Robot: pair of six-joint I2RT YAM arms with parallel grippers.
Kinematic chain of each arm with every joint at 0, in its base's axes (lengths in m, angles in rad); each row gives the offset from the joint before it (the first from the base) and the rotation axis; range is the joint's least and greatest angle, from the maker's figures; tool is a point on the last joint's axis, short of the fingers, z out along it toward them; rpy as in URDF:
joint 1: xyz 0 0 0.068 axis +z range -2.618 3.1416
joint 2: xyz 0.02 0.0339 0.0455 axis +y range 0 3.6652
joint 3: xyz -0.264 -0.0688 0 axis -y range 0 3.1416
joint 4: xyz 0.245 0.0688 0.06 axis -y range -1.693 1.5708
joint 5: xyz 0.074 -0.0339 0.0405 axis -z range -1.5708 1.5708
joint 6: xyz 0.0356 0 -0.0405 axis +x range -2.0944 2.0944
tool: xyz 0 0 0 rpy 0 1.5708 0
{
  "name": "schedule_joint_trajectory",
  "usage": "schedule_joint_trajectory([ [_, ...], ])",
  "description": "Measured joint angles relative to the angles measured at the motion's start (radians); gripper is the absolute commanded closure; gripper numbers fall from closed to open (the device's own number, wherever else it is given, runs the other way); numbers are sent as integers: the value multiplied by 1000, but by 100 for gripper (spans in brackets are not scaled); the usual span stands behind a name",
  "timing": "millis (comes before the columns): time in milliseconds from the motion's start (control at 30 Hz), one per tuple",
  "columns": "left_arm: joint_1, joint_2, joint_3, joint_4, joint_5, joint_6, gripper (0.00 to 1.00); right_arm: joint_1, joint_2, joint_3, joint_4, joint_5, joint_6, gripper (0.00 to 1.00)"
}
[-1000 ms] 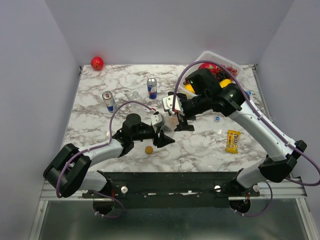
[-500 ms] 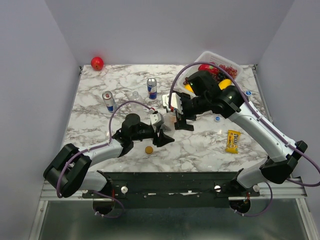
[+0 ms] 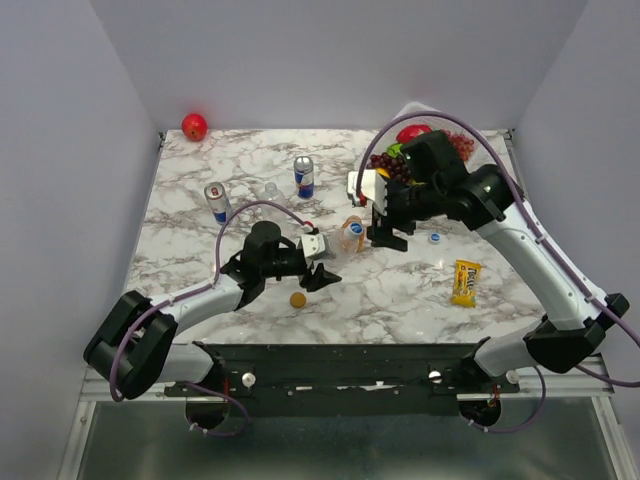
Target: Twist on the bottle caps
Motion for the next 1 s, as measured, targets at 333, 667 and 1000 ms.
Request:
schedule_joint_trajectory([
  [333,4,-18,61,-268,29,283,100,68,-39,-8,-23,-141,-306,30],
  [667,4,-19,60,-305,37,312,100,121,-40,-94,-55,-145,-445,37],
  [1000,3,-19,60,-308,41,320,100,126,-40,-105,-36,-143,-463,39],
])
